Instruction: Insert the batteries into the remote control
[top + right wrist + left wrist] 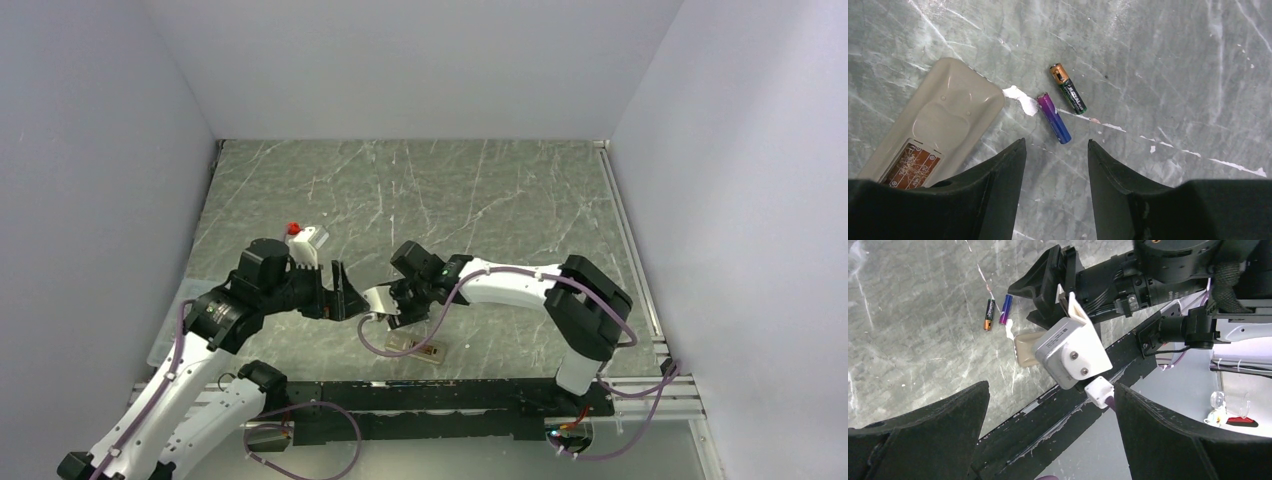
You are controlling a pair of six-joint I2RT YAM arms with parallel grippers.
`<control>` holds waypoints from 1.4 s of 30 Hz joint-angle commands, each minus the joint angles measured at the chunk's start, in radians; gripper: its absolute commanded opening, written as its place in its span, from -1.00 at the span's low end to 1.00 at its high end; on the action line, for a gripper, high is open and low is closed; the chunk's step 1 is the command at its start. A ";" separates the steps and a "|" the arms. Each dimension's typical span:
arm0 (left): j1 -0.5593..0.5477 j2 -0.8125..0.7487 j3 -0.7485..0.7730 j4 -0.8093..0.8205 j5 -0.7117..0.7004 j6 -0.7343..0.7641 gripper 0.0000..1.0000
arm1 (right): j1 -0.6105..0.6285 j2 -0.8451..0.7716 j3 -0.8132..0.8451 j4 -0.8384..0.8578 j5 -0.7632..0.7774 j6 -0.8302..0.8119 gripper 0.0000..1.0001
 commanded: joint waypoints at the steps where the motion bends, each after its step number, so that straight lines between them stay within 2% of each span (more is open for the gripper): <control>1: 0.005 -0.013 0.002 0.023 -0.019 0.009 0.98 | -0.006 0.032 0.053 -0.017 -0.058 -0.037 -0.01; 10: 0.005 -0.020 0.004 0.013 -0.045 0.000 0.98 | -0.020 0.096 0.097 -0.038 -0.074 -0.042 -0.09; 19: 0.006 -0.007 0.018 -0.032 -0.137 -0.026 0.98 | -0.022 0.139 0.106 -0.030 -0.084 -0.037 -0.20; 42: 0.005 -0.011 0.010 -0.021 -0.152 -0.028 0.98 | -0.017 0.145 0.054 -0.050 -0.090 0.024 -0.70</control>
